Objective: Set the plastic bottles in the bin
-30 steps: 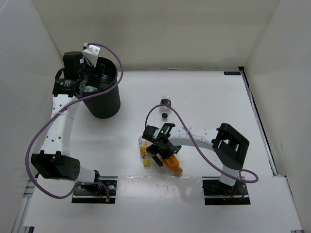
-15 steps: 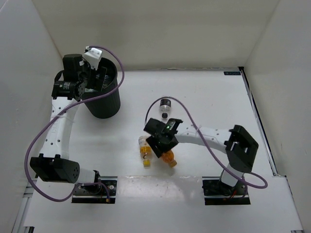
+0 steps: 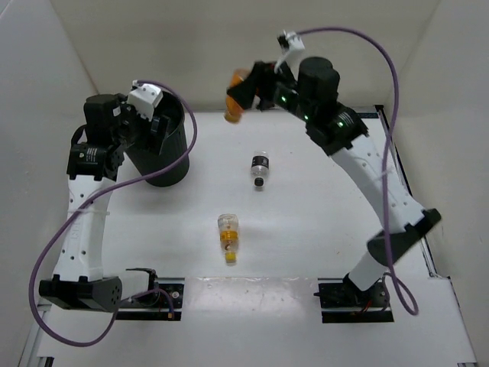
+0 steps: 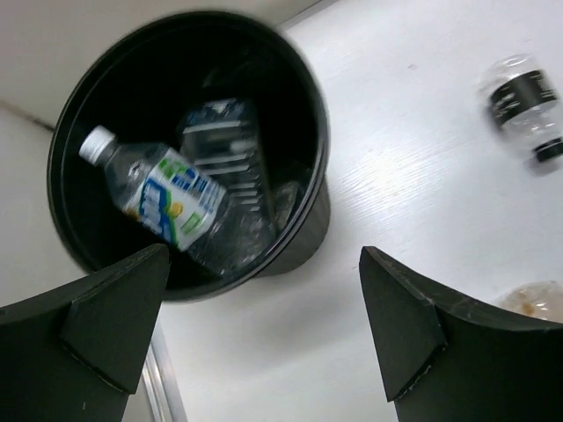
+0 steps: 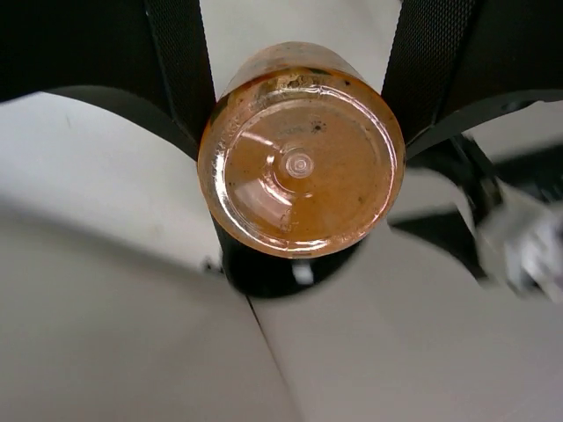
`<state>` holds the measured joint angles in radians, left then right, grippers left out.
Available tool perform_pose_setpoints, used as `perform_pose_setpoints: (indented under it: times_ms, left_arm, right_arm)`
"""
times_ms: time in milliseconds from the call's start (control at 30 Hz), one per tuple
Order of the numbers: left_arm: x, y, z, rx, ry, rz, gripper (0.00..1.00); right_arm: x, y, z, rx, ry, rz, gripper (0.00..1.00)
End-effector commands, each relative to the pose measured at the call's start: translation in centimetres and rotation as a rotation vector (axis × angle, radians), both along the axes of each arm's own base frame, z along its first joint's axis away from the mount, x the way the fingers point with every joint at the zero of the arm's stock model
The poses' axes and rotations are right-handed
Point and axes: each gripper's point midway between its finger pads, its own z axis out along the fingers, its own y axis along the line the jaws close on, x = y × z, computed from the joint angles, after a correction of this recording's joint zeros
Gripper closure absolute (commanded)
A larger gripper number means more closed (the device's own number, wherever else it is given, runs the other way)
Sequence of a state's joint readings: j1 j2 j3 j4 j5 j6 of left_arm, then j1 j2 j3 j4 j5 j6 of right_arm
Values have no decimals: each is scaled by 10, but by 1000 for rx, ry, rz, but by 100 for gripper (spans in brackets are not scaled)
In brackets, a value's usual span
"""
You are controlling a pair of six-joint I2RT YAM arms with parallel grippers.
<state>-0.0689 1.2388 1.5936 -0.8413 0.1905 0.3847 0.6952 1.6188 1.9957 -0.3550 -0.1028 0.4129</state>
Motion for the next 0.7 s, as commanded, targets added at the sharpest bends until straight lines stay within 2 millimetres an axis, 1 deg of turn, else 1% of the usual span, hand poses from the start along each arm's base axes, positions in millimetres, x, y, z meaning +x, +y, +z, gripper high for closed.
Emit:
perform_pose_setpoints:
  times_ms: [0, 33, 67, 100, 133, 167, 200, 233, 267, 300, 333, 367, 400, 433, 467, 500, 533, 567, 600, 633, 667]
  left_arm:
    - [-12, 32, -9, 54, 4, 134, 0]
    - [-14, 50, -13, 89, 10, 217, 0]
    - [-14, 65, -17, 99, 18, 282, 0]
    - [-21, 75, -23, 113, 26, 321, 0]
    - [-23, 86, -29, 120, 42, 376, 0]
    - [-28, 93, -32, 126, 46, 402, 0]
    - [-36, 103, -42, 125, 68, 440, 0]
    - [-39, 106, -48, 118, 78, 457, 0]
    - [-41, 111, -50, 113, 74, 482, 0]
    - [-45, 116, -59, 102, 94, 501, 0]
    - [-48, 116, -55, 82, 81, 503, 0]
    - [-46, 108, -61, 60, 95, 460, 0]
    - [-47, 105, -58, 44, 83, 443, 0]
    - [-49, 98, -54, 26, 70, 410, 0]
    - [-49, 90, -52, 5, 62, 370, 0]
    - [-46, 73, -47, -31, 51, 277, 0]
    - [-46, 65, -36, -41, 16, 225, 0]
    - [-46, 56, -31, -61, 7, 180, 0]
    - [-45, 45, -22, -76, -19, 108, 0]
    - [-42, 42, -20, -83, -18, 92, 0]
    - [-37, 42, -15, -95, -21, 97, 0]
  right_arm:
    - [38, 37, 38, 121, -95, 4, 100]
    - [47, 41, 56, 187, -129, -14, 100]
    - [53, 44, 70, 276, -113, -26, 100]
    - [71, 56, 56, 312, -78, -48, 100]
    - [82, 57, 67, 402, -102, -80, 100]
    - [87, 69, 55, 461, -45, -76, 100]
    - [95, 84, 40, 485, -21, -76, 100]
    - [97, 90, 41, 529, -32, -77, 100]
    - [100, 109, 32, 534, -27, -69, 100]
    - [102, 116, 29, 544, -26, -80, 100]
    - [102, 125, 27, 540, -34, -71, 100]
    - [102, 141, 13, 529, -19, -56, 100]
    - [101, 140, 21, 539, -42, -54, 100]
    - [96, 144, 21, 533, -47, -46, 100]
    - [96, 143, 21, 537, -51, -45, 100]
    - [96, 148, 8, 516, -39, -54, 100]
    - [97, 150, 0, 503, -28, -57, 100]
    - [94, 146, 10, 520, -43, -53, 100]
    - [96, 149, 4, 514, -37, -55, 100]
    - [95, 147, 9, 517, -40, -54, 100]
    - [102, 155, -8, 494, -20, -59, 100]
